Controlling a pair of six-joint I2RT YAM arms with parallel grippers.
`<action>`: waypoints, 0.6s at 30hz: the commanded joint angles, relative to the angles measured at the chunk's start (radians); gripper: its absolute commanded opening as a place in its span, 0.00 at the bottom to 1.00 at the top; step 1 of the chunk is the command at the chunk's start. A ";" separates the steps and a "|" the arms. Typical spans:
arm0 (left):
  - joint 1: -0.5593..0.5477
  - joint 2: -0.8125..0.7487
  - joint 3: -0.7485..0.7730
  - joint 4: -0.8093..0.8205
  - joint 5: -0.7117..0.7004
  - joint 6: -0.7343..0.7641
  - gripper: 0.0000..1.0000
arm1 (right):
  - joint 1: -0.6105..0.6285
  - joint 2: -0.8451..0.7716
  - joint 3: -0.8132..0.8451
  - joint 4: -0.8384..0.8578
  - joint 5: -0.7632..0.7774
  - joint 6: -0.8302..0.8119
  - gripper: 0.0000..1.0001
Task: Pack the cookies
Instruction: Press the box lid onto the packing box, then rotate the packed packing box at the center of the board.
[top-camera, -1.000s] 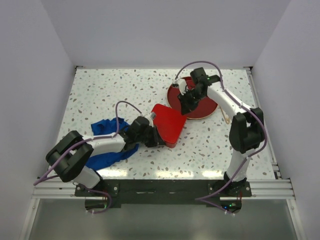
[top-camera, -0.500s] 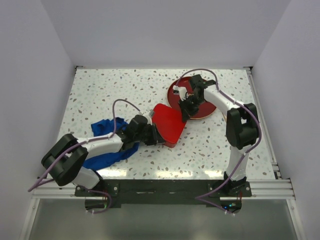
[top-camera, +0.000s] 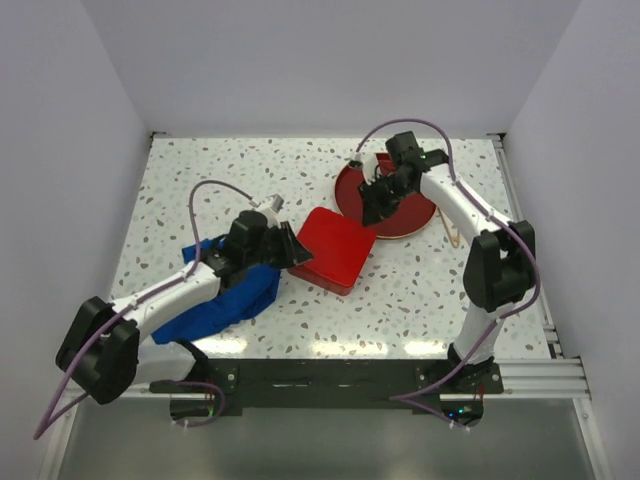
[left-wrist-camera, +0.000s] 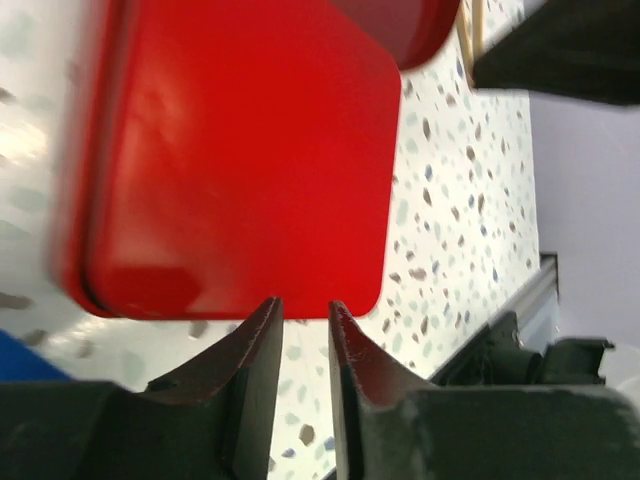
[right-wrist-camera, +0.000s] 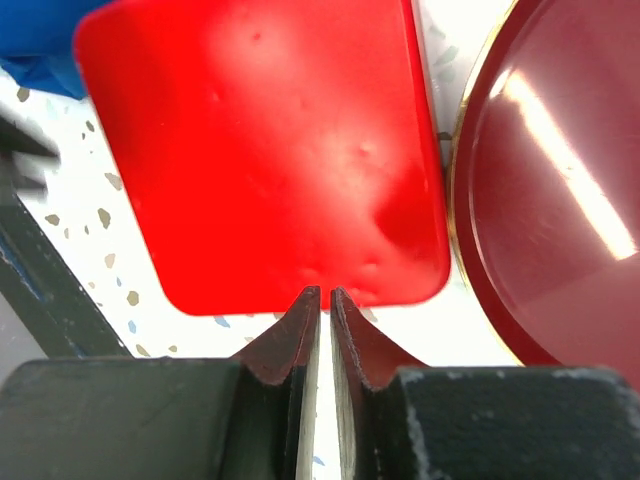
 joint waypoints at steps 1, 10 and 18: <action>0.127 -0.016 0.117 -0.139 -0.059 0.182 0.39 | -0.009 -0.076 -0.067 -0.041 0.098 -0.033 0.14; 0.237 0.174 0.299 -0.253 -0.077 0.315 0.51 | -0.011 -0.138 -0.338 0.113 0.242 0.258 0.18; 0.299 0.297 0.320 -0.267 -0.088 0.338 0.26 | -0.006 -0.089 -0.397 0.219 0.042 0.530 0.10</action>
